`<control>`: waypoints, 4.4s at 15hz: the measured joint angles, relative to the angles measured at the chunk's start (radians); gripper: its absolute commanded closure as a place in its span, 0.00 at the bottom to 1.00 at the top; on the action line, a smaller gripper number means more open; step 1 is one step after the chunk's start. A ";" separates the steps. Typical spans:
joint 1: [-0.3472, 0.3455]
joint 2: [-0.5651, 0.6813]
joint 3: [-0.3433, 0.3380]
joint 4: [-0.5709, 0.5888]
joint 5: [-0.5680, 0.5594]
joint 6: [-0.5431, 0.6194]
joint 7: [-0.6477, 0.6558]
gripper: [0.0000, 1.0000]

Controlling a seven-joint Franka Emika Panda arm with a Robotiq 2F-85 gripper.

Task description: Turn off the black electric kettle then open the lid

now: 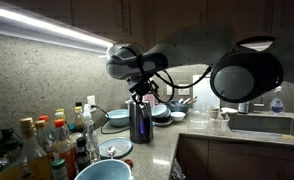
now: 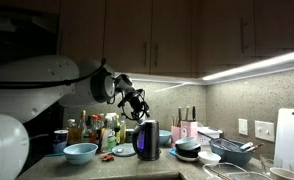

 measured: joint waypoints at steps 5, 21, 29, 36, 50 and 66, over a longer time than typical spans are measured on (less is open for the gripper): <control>-0.001 0.008 0.000 0.000 0.000 0.000 0.000 0.00; -0.062 0.039 0.038 0.023 0.055 0.007 -0.094 0.00; -0.121 0.040 0.094 0.040 0.126 -0.001 -0.188 0.00; -0.124 0.044 0.101 0.042 0.126 0.003 -0.301 0.00; -0.053 0.097 0.036 0.191 0.111 0.104 -0.245 0.00; -0.057 0.110 0.002 0.140 0.115 0.072 -0.187 0.00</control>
